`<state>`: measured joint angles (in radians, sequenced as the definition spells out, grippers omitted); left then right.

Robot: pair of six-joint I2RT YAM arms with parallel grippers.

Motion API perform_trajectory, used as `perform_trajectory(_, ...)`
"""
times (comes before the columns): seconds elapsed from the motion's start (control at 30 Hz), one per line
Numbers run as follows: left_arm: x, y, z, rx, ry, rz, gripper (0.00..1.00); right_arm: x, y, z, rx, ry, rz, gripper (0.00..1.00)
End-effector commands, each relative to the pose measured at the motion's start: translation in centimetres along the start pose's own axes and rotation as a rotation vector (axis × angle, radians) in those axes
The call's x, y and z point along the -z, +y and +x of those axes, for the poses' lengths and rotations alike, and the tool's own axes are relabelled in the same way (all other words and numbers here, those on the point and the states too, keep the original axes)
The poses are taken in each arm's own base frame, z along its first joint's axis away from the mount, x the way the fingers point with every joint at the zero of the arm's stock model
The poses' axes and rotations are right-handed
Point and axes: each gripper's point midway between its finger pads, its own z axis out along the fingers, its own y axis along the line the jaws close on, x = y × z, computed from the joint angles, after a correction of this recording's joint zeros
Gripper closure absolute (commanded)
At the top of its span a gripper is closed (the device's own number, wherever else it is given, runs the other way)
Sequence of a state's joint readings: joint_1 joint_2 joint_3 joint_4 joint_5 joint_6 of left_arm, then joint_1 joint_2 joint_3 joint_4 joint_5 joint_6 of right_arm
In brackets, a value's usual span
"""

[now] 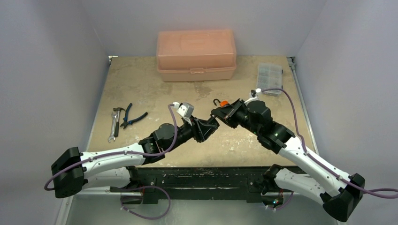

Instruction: Unlock with the key

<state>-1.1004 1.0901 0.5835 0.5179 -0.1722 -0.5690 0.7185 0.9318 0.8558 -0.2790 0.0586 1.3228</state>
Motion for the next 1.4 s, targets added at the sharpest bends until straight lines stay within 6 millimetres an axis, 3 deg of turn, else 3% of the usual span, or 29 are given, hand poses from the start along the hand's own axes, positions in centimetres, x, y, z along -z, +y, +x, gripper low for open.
perform_trajectory(0.0, 1.4, -4.6, -4.5, 0.174, -0.14, 0.185, 1.0, 1.2, 2.9, -2.3, 0.086, -0.123, -0.218, 1.0)
perform_trajectory(0.17, 2.4, -5.1, -4.4, 0.27, -0.139, 0.226, 1.0, 3.3, 4.6, -2.3, 0.164, -0.169, -0.419, 1.0)
perform_trajectory(0.27, 2.8, -5.3, -4.3, 0.308, -0.132, 0.237, 1.0, 5.2, 5.6, -1.3, 0.211, -0.167, -0.603, 1.0)
perform_trajectory(0.5, 3.7, -4.5, -2.8, 0.373, -0.098, 0.225, 1.0, 9.5, 4.3, -0.3, 0.184, -0.242, -0.952, 1.0)
perform_trajectory(0.77, 4.1, -0.4, -0.3, 0.436, -0.075, 0.107, 1.0, 8.7, 2.8, 1.0, 0.225, -0.215, -0.981, 1.0)
perform_trajectory(1.0, 4.3, 3.4, 3.7, 0.459, -0.018, 0.002, 0.84, 6.3, 0.9, 0.8, 0.283, -0.242, -0.868, 1.0)
perform_trajectory(1.2, 4.7, 4.9, 5.6, 0.47, 0.001, -0.034, 0.47, 4.5, -0.7, 0.9, 0.291, -0.23, -0.777, 1.0)
perform_trajectory(1.37, 5.1, 5.9, 6.3, 0.443, 0.011, -0.072, 0.26, 3.3, -1.7, 0.8, 0.301, -0.227, -0.708, 1.0)
